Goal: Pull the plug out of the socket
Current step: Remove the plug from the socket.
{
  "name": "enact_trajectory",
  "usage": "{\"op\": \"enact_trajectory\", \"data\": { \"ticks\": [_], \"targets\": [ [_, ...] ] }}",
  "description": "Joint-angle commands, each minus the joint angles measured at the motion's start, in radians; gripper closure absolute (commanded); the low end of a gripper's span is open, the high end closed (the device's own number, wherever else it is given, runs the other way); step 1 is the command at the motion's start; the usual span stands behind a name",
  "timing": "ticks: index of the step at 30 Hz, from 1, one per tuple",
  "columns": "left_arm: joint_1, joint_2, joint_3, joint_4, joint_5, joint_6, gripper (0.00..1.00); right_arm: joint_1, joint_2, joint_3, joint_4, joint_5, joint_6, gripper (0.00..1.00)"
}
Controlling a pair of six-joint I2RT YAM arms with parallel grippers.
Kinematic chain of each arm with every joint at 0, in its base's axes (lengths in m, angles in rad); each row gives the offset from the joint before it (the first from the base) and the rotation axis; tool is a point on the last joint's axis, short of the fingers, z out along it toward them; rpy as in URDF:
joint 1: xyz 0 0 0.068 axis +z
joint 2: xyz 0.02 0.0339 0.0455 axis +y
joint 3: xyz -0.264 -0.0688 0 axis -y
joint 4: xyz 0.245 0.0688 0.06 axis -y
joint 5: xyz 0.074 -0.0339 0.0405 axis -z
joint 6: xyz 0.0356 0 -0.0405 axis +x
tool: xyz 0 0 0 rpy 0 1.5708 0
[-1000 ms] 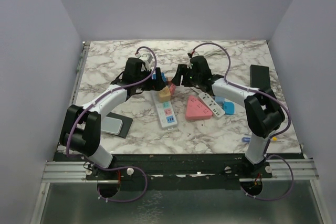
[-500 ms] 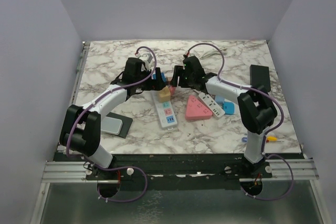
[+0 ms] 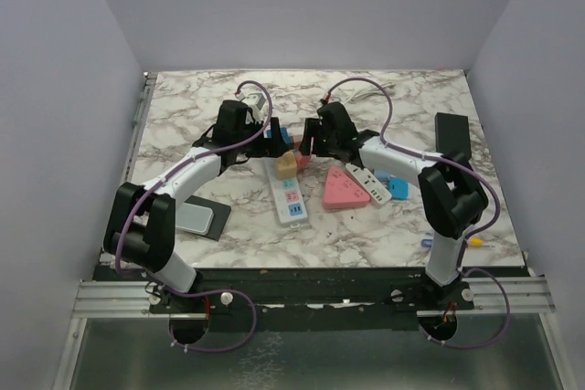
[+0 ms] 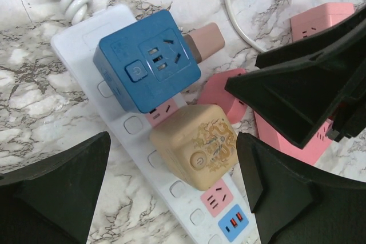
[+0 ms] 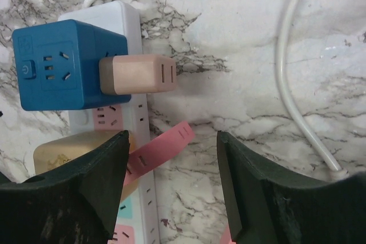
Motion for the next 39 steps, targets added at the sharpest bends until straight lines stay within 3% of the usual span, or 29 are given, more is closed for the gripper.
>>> {"op": "enact_trajectory", "data": {
  "ticks": [1,7,13,21,28,34,39],
  "targets": [
    [0.0,-0.014,-0.012,0.016,0.017,-0.002,0.04,0.028,-0.062,-0.069,-0.093,0.011,0.013,0.35],
    [-0.001,-0.011,-0.01,0.016,0.024,0.005,0.04,0.03,-0.111,-0.072,-0.083,0.012,0.006,0.34],
    [0.004,-0.007,-0.005,0.017,0.071,0.007,0.04,0.014,-0.175,-0.124,0.014,0.012,-0.13,0.23],
    [0.064,0.002,0.004,0.017,0.122,-0.021,0.04,-0.021,-0.205,-0.209,0.235,-0.328,-0.252,0.22],
    [0.082,-0.016,0.001,0.018,0.12,-0.022,0.04,-0.034,-0.127,-0.158,0.305,-0.471,-0.348,0.23],
    [0.084,-0.022,0.0,0.018,0.117,-0.02,0.04,-0.043,-0.019,-0.062,0.256,-0.54,-0.372,0.26],
    [0.084,-0.033,-0.002,0.018,0.105,-0.016,0.04,-0.043,-0.022,-0.056,0.189,-0.518,-0.36,0.27]
  ]
}}
